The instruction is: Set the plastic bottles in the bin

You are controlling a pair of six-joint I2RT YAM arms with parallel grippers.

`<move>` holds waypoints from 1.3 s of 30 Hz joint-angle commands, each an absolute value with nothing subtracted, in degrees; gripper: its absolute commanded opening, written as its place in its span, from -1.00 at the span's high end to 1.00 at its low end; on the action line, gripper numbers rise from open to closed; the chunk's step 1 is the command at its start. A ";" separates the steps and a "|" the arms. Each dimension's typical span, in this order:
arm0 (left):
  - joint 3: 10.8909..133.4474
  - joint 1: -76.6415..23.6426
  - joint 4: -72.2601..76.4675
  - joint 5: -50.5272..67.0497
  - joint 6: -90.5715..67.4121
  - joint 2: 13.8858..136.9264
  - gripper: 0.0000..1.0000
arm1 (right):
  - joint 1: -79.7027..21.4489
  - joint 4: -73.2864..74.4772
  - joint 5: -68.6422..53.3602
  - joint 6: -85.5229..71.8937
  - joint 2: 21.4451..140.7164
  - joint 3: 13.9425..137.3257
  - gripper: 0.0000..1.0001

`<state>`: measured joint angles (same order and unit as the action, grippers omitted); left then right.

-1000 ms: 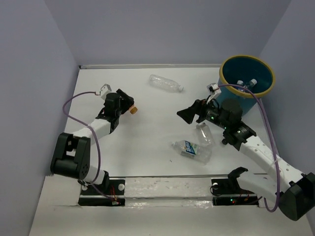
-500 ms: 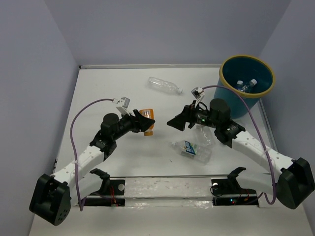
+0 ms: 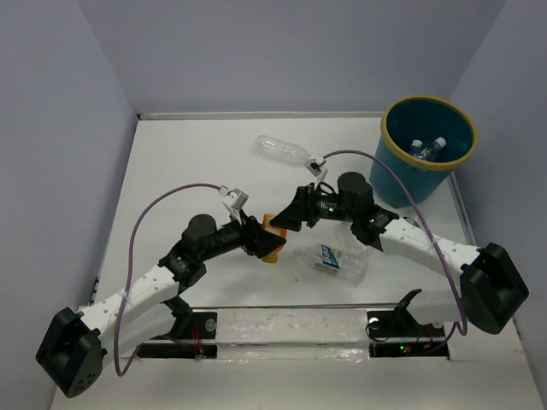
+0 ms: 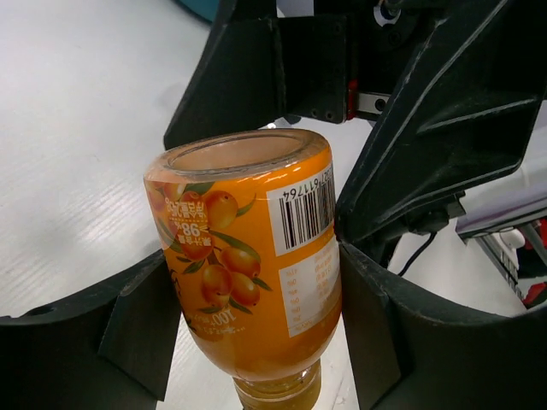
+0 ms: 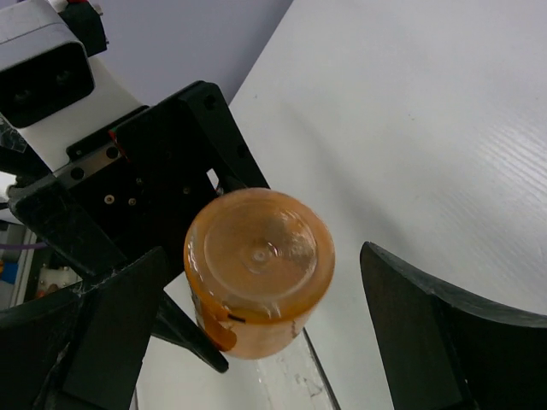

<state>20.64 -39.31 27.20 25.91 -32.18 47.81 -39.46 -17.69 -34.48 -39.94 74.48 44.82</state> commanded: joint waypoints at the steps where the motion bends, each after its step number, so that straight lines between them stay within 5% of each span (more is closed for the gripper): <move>1: 23.03 -41.48 31.37 26.02 -30.41 48.78 -0.12 | -40.87 -23.81 -35.94 -41.66 74.71 47.99 -0.99; 10: 23.47 -42.80 33.40 21.36 -31.82 48.08 -0.13 | -41.39 -27.68 -36.47 -45.88 75.50 46.14 -0.79; 24: 25.22 -42.80 36.82 18.54 -31.73 49.65 -0.13 | -41.92 -27.94 -36.56 -47.11 76.82 45.53 -0.85; 27: 25.75 -42.80 37.09 19.33 -31.64 50.45 -0.15 | -41.92 -29.00 -34.98 -47.11 75.42 44.74 -0.54; 29: 25.75 -42.80 37.09 19.69 -31.64 50.54 -0.27 | -41.92 -29.00 -32.71 -46.94 74.01 44.47 0.03; 30: 25.58 -42.80 37.00 19.60 -31.64 50.28 -0.33 | -41.92 -28.92 -31.74 -46.67 73.48 44.47 0.13; 34: 25.22 -42.80 32.97 16.27 -31.20 47.38 -0.73 | -41.92 -25.93 -24.46 -43.60 70.76 46.14 0.32; 39: 25.84 -42.80 27.08 14.50 -30.85 42.02 -0.86 | -40.09 -20.92 -14.26 -37.80 68.03 51.41 0.41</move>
